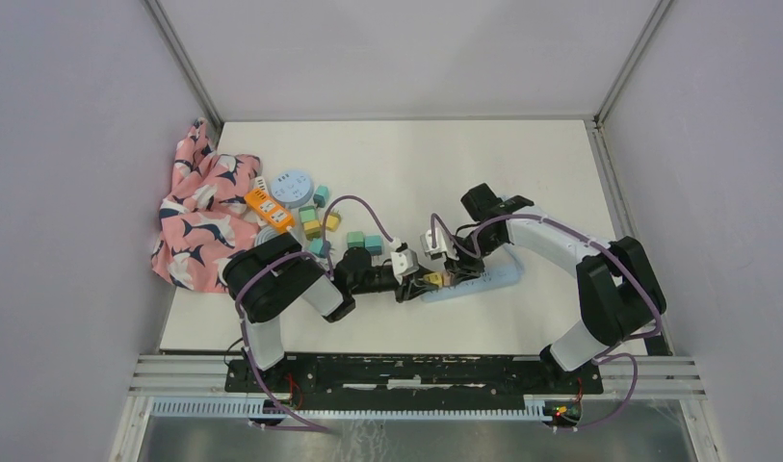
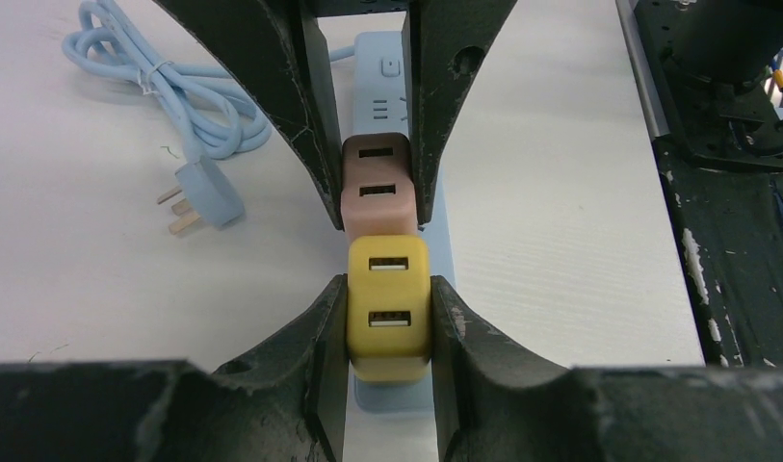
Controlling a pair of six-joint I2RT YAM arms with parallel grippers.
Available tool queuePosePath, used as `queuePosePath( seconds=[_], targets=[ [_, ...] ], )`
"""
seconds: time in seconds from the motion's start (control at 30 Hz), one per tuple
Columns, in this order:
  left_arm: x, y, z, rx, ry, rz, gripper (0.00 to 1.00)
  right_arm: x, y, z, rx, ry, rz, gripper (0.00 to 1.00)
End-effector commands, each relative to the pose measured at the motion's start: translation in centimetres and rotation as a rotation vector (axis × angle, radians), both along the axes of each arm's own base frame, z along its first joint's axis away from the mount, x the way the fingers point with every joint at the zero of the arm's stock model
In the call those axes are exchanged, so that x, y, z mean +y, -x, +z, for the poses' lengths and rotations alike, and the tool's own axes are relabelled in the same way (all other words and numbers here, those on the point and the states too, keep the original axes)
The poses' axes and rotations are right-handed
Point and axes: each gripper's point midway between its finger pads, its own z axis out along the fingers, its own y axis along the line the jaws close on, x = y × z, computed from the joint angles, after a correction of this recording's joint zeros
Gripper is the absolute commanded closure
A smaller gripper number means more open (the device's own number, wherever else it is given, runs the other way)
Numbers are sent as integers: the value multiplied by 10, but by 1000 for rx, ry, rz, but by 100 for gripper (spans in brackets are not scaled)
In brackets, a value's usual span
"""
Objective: Pull the plug off the socket
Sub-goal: Remove the plug from the socket.
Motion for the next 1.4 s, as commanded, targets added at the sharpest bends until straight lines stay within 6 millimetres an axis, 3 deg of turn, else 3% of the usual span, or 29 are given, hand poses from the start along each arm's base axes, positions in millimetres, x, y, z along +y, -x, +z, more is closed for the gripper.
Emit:
queuePosePath(
  seconds=[0.0,0.1,0.23,0.33,0.43,0.57,0.77,0.87,0.97,1.17,1.27,1.37],
  targets=[
    [4,0,-10,-9,-43,7,97,17,26,31,-1,-173,161,100],
    [5,0,-10,-7,-44,7,97,32,33,28,15,-175,166,100],
    [5,0,-10,-6,-44,8,97,51,18,37,36,-206,42,100],
    [5,0,-10,-6,-44,8,97,47,-4,39,-2,-170,-53,100],
    [5,0,-10,-7,-43,9,97,29,-19,39,-29,-155,-99,100],
    [5,0,-11,-6,-45,7,97,11,-3,34,-59,-156,16,100],
    [4,1,-10,-7,-45,4,97,34,33,40,-6,-220,157,100],
    [5,0,-11,-6,-46,6,97,51,29,49,38,-263,97,100],
    [4,0,-11,-6,-46,5,97,55,16,56,38,-255,29,100],
    [4,1,-11,-4,-47,1,97,25,-10,46,-20,-194,-51,100],
    [3,0,-11,-6,-46,1,97,15,0,44,-50,-191,29,100],
    [4,1,-12,-2,-48,-1,97,25,21,47,-24,-232,108,100]
  ],
)
